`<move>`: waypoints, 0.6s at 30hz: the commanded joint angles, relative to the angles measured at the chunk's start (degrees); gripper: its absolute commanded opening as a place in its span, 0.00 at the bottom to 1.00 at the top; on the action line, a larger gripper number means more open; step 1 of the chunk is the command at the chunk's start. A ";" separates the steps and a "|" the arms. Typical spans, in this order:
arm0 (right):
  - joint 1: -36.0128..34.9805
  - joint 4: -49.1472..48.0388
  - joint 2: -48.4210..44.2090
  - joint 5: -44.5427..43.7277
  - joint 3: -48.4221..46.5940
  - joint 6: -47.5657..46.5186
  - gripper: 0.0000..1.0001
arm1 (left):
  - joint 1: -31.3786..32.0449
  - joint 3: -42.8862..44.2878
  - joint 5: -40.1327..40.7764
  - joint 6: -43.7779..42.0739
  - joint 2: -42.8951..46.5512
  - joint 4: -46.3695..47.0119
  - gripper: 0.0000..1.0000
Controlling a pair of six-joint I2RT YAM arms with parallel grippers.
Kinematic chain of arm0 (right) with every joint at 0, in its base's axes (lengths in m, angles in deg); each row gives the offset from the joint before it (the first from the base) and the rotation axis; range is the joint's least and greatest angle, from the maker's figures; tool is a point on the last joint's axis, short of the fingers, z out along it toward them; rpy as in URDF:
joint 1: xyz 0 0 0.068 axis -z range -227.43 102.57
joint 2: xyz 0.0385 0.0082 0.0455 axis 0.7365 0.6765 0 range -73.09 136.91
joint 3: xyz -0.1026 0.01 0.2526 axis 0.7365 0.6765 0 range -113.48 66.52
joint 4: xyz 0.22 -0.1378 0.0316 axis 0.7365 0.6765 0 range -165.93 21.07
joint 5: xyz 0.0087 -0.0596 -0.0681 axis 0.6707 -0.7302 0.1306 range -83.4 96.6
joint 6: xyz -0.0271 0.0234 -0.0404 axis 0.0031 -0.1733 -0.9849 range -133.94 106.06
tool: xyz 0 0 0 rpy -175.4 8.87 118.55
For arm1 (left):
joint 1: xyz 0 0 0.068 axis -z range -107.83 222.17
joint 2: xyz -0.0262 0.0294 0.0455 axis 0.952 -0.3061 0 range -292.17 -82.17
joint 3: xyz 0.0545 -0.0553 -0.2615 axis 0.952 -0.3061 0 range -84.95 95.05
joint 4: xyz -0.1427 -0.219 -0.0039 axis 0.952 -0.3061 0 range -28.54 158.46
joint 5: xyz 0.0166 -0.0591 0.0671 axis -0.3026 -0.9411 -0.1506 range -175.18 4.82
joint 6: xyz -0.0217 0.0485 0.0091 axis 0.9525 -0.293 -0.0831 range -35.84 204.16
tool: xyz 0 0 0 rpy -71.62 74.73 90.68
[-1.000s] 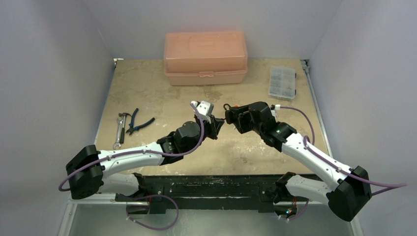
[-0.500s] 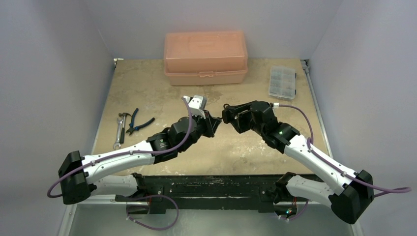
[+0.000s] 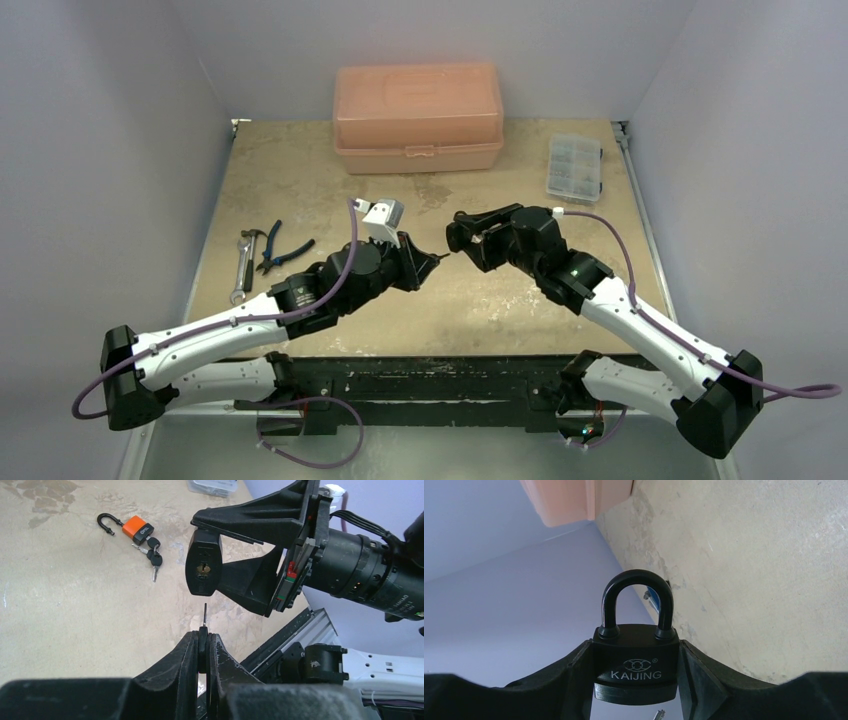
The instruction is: Unlock with the key
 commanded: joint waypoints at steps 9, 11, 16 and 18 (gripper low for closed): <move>-0.08 -6.81 -1.57 2.27 -3.24 1.44 0.00 | 0.24 0.31 1.74 -0.86 -0.23 5.11 0.00; -0.09 -6.86 -1.57 2.43 -3.24 1.47 0.00 | 0.21 0.40 2.56 -1.18 -0.72 5.57 0.00; -0.09 -6.89 -1.46 2.47 -3.11 1.52 0.00 | 0.21 0.53 5.32 -1.45 -0.94 5.94 0.00; -0.09 -7.05 -1.48 2.55 -2.98 1.59 0.00 | 0.21 0.57 5.91 -1.74 -0.62 6.18 0.00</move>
